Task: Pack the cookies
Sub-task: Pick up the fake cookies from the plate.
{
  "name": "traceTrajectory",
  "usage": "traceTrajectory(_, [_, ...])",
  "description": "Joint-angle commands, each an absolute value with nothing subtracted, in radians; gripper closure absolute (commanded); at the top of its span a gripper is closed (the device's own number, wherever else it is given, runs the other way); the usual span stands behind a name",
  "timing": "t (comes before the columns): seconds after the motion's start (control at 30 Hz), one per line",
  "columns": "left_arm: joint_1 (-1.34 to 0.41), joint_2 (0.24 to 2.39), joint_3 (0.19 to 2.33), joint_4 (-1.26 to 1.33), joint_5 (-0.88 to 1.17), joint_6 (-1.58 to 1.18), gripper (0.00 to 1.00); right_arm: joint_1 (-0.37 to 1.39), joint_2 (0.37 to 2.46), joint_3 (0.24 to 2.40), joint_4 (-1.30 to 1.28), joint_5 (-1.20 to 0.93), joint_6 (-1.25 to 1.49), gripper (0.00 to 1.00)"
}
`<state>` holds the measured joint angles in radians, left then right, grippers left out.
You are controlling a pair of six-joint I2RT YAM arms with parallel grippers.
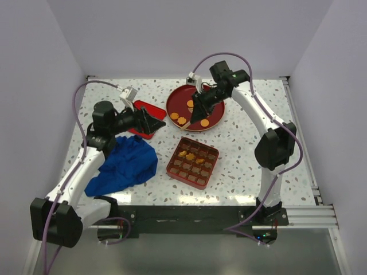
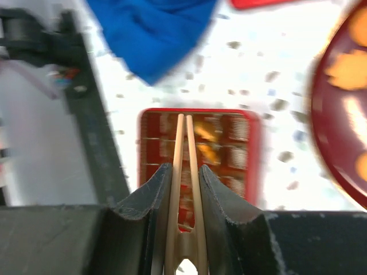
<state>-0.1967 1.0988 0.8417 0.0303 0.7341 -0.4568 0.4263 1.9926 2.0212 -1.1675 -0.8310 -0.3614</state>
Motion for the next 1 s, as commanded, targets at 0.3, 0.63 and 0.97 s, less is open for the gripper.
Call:
traceTrajectory(0.3, [-0.179,1.0,0.775,-0.023,0.374,-0.445,0.08,0.434,2.189,2.247,-1.055,-0.357,-0.426,0.75])
traceTrajectory(0.63, [-0.178,0.977,0.738,-0.015,0.336,-0.471,0.08,0.442,2.31,2.356,-1.075,-0.353,-0.439,0.67])
traceTrajectory(0.97, [-0.178,0.992,0.733,-0.015,0.333,-0.482,0.08,0.477,2.362,2.391,-1.078,-0.351,-0.459,0.58])
